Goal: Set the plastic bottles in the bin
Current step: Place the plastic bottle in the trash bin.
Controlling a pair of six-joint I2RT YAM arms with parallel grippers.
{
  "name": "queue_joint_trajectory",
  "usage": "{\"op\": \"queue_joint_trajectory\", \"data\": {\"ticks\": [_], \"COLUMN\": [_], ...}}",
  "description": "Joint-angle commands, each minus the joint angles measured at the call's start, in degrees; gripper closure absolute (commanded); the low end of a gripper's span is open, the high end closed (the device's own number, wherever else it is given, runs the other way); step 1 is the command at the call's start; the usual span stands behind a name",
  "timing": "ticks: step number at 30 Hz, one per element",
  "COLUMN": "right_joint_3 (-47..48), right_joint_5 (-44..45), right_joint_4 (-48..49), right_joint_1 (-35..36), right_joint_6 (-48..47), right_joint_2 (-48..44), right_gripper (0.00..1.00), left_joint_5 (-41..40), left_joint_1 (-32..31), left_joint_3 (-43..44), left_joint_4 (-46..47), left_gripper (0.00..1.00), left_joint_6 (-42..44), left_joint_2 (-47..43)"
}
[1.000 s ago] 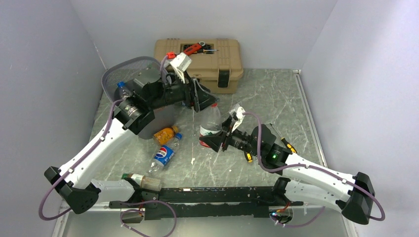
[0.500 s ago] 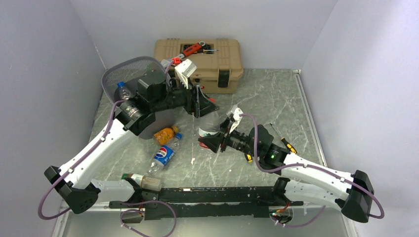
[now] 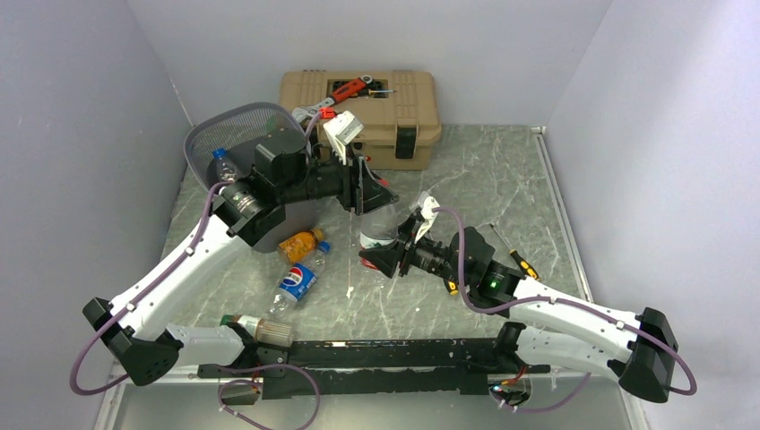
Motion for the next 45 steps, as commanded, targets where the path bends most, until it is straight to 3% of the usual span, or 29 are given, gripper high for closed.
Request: {"op": "queue_joint_trajectory", "data": {"ticks": [1, 4, 8, 10, 11, 14, 15, 21, 27, 32, 38, 45], "right_joint_3": [2.15, 2.07, 2.09, 2.02, 1.95, 2.07, 2.44, 6.24, 6.17, 0.87, -4.0, -7.84], "right_joint_5": [0.51, 0.5, 0.17, 0.47, 1.15, 2.73, 2.63, 2.86, 10.29, 12.47, 20.75, 24.77], "right_joint_4": [2.49, 2.49, 2.36, 2.11, 2.02, 2.02, 1.79, -5.22, -14.2, -13.65, -21.45, -23.4], "right_joint_1": [0.32, 0.32, 0.32, 0.32, 0.32, 0.32, 0.32, 0.32, 0.24, 0.14, 0.16, 0.14], "right_joint_6": [-1.14, -1.14, -0.85, -0.38, 0.1, 1.98, 2.47, 5.4, 11.41, 11.09, 9.77, 11.11], "right_joint_2": [-0.6, -0.52, -0.52, -0.6, -0.69, -1.27, -1.37, -3.91, -15.84, -26.15, -29.68, -30.07], "right_gripper": [0.66, 0.67, 0.63, 0.48, 0.34, 0.02, 0.01, 0.0, 0.0, 0.0, 0.0, 0.01], "left_joint_5": [0.57, 0.37, 0.8, 0.5, 0.16, -1.99, -2.48, -10.29, -21.47, -26.15, -28.46, -44.57], "left_joint_1": [-0.47, -0.51, -0.62, -0.64, -0.66, -0.65, -0.64, -0.62, -0.65, -0.62, -0.59, -0.64], "left_joint_3": [1.06, 1.06, 1.33, 1.33, 1.23, 1.06, 1.02, 0.91, -1.25, 2.16, 3.48, 6.83], "left_joint_4": [1.05, 0.86, 0.59, 0.34, 0.3, -0.5, -0.64, -1.65, 1.81, 3.65, 13.16, 22.8], "left_gripper": [0.49, 0.61, 0.88, 0.96, 1.0, 1.0, 1.0, 1.0, 1.0, 1.0, 1.0, 1.0], "left_joint_6": [0.46, 0.61, 1.31, 1.42, 1.36, 1.16, 1.47, 4.47, 11.0, 19.05, 33.61, 50.9], "left_joint_2": [-0.31, -0.31, -0.09, 0.03, -0.04, -0.3, -0.38, -3.79, -11.73, -15.06, -18.19, -15.47]}}
